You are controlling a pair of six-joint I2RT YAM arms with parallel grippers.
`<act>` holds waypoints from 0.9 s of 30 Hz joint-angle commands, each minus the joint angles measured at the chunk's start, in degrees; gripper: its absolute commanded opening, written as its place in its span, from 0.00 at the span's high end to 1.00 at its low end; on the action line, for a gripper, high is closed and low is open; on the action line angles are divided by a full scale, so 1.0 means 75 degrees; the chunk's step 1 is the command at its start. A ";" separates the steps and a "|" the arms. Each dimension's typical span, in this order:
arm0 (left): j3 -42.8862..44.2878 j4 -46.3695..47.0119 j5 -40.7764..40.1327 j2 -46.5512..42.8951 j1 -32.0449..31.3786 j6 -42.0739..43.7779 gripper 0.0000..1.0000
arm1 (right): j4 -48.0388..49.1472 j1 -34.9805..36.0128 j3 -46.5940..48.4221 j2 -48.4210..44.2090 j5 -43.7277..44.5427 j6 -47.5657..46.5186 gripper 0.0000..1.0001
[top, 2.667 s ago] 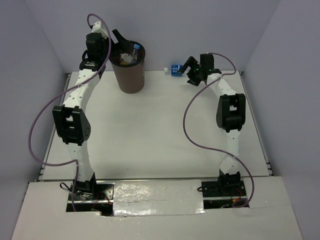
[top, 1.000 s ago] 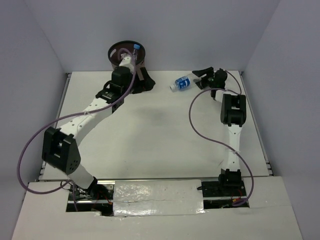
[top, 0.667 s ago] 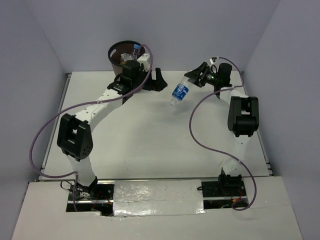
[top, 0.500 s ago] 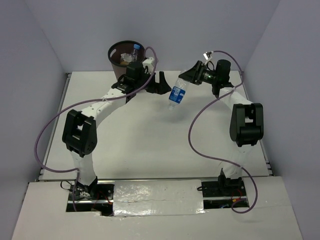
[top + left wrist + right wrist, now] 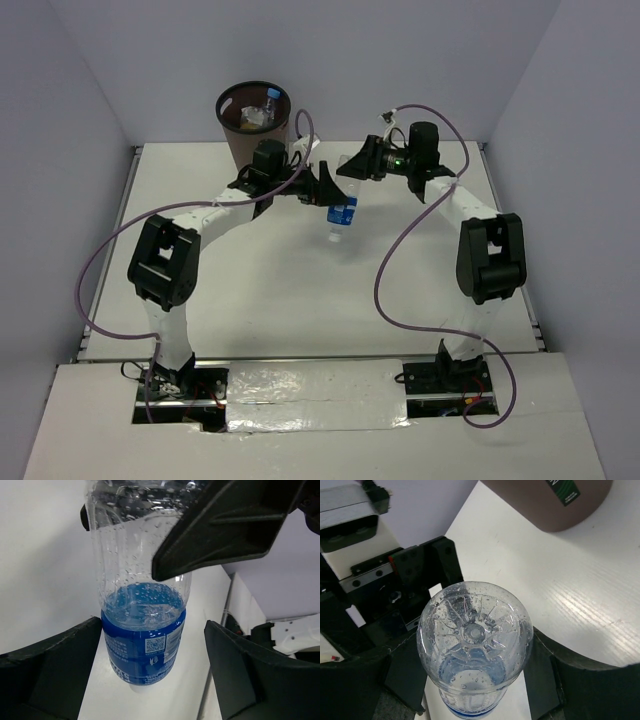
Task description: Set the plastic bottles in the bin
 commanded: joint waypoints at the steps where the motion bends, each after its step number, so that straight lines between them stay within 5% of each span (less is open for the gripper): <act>1: -0.0080 0.0674 0.0849 -0.0085 -0.0025 -0.0374 0.05 | -0.0015 0.0169 0.0242 -0.0653 -0.0130 -0.0340 0.83; 12: -0.0069 0.0545 0.0475 -0.0144 -0.0025 -0.0116 0.19 | -0.0437 0.0274 0.0945 -0.0396 -0.0435 -0.0270 0.69; 18: -0.0022 0.0909 0.0614 -0.0120 -0.0014 -0.0339 0.42 | -0.0425 0.0298 0.0968 -0.0255 -0.0681 -0.0024 0.60; 21: 0.0036 0.0897 0.0767 -0.0108 -0.0002 -0.0397 0.67 | -0.0413 0.0309 0.0956 -0.0220 -0.0740 0.0035 0.50; 22: 0.0083 0.0874 0.0871 -0.0097 0.0021 -0.0409 0.71 | -0.0448 0.0310 0.0991 -0.0185 -0.0717 0.0035 0.37; 23: 0.0107 0.0839 0.0942 -0.0097 0.0033 -0.0409 0.74 | -0.0483 0.0310 0.1027 -0.0138 -0.0728 0.0035 0.02; 27: 0.0247 0.0476 0.1037 -0.0167 0.0103 -0.0223 0.84 | -0.0683 0.0310 0.1167 -0.0056 -0.0646 -0.0058 0.00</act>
